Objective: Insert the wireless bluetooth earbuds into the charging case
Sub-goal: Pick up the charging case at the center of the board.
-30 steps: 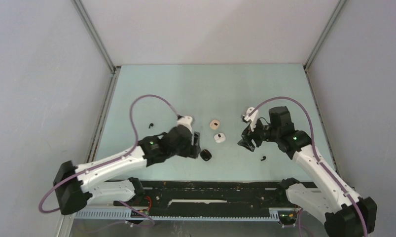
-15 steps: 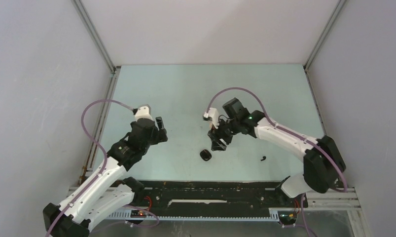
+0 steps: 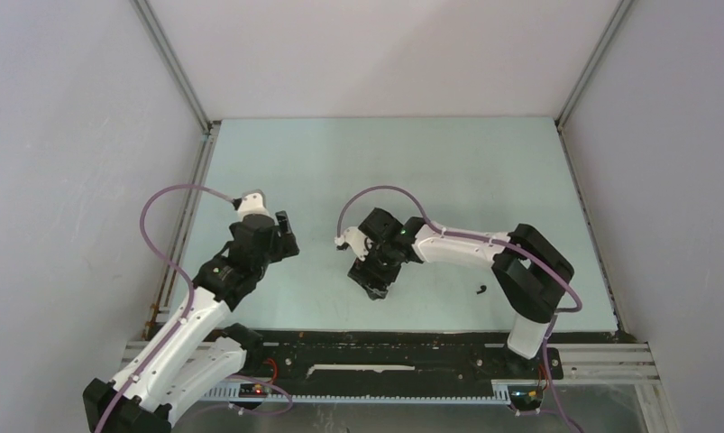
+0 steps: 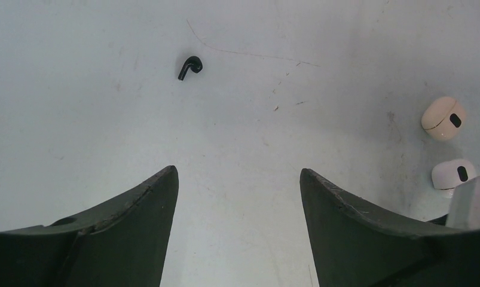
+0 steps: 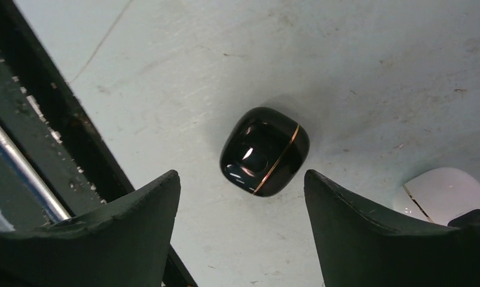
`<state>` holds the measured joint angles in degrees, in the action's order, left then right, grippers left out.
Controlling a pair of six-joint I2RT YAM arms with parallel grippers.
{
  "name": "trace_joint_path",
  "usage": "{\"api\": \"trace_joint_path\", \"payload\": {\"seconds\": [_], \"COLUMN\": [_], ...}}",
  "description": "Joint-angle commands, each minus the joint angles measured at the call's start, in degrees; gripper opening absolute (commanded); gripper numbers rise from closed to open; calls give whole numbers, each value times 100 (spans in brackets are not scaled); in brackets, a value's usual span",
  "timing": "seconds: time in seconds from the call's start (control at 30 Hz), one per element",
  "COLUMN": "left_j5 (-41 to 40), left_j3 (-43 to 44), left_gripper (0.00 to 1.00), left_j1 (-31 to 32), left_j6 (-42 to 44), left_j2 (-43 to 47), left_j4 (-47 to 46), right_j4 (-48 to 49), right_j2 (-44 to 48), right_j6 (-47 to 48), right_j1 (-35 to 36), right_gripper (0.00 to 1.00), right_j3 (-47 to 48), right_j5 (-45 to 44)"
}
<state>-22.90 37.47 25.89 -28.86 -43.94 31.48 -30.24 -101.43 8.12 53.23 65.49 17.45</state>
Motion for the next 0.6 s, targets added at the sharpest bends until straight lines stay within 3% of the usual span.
{"api": "trace_joint_path", "payload": {"seconds": [0.0,0.23,0.37,0.57], "left_j5": [-113,-62,-44,220], "left_j3": [23,7,-15,-47], "left_gripper": [80,80,80,80], "left_j1": [-79,-93,-93,-93], "left_j6": [135,129,138,152], "left_j2": [84,122,157,144], "left_j4": [-63,-72,-102,-233], "right_j4": [-75,-125,-148,-233], "right_j2": [-237,-633,-731,-534], "right_j6": [-255,-353,-288,38], "right_j1": [198,330,386,451], "right_gripper": [79,70,60,33], "right_j3": [410,568,562,485], "right_j5": [-697,-1156,-1478,-1621]}}
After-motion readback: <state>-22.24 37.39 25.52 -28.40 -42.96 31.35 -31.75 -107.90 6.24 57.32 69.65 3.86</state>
